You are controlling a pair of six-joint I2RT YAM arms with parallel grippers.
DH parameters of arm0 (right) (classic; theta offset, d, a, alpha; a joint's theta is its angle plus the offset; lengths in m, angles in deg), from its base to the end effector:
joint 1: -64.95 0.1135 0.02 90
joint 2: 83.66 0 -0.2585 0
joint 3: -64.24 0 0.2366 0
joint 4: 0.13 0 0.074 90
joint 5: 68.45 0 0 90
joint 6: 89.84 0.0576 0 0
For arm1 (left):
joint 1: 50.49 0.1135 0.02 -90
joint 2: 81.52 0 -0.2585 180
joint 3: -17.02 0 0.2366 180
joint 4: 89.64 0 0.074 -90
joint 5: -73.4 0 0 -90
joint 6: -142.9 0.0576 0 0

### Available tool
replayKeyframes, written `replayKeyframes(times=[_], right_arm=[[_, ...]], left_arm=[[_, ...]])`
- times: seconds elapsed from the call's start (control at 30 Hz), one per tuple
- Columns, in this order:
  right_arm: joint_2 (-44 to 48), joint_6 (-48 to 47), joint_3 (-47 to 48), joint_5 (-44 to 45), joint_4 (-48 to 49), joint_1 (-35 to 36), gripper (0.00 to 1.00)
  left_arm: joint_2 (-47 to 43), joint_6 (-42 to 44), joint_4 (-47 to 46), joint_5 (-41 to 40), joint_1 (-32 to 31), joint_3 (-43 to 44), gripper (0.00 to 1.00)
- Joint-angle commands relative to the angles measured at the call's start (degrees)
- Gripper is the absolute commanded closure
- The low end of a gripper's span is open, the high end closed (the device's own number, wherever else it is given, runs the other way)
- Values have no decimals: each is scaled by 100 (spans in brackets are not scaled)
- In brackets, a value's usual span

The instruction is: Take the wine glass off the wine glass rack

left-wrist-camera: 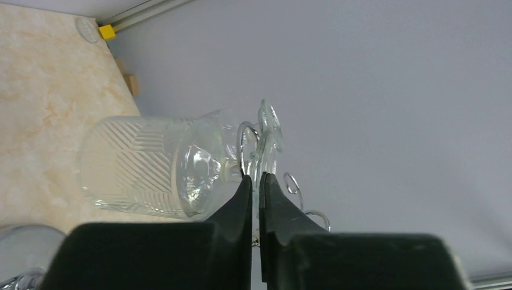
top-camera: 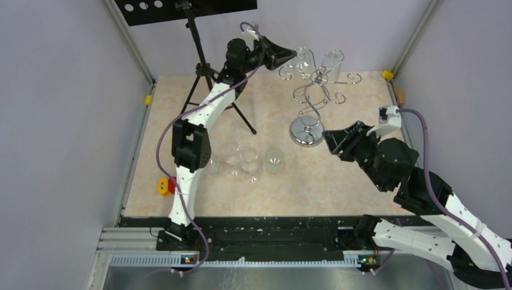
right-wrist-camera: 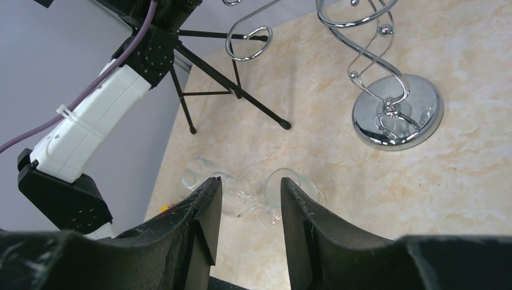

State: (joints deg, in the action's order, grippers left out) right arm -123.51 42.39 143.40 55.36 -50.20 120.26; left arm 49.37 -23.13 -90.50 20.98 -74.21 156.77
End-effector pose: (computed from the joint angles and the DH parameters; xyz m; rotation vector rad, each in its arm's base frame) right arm 0.0971 0.0840 0.4063 0.2353 1.7678 0.7304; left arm 0.4811 -0.2498 0.3656 -0.1269 1.7357 -1.8173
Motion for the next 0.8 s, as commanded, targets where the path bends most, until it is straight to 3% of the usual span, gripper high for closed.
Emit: replayKeyframes(times=[0.0,0.23,0.5,0.77], right_arm=[[89,56,23,176,67,-38,58],[212,71,-38,197,77,-35,59],[337,109,-179,232,127,-38,59],[490,126,-261,269,124,-38,59]], left_arm=[[-399,-256,-725,177,-53,-159,100],[-805,-198,-753,-131,-53,-462,100],[-1219,-884,-1791,-961,-78,-1187,100],[-1088,-717,-2096,-1563,-267,-1087,100]])
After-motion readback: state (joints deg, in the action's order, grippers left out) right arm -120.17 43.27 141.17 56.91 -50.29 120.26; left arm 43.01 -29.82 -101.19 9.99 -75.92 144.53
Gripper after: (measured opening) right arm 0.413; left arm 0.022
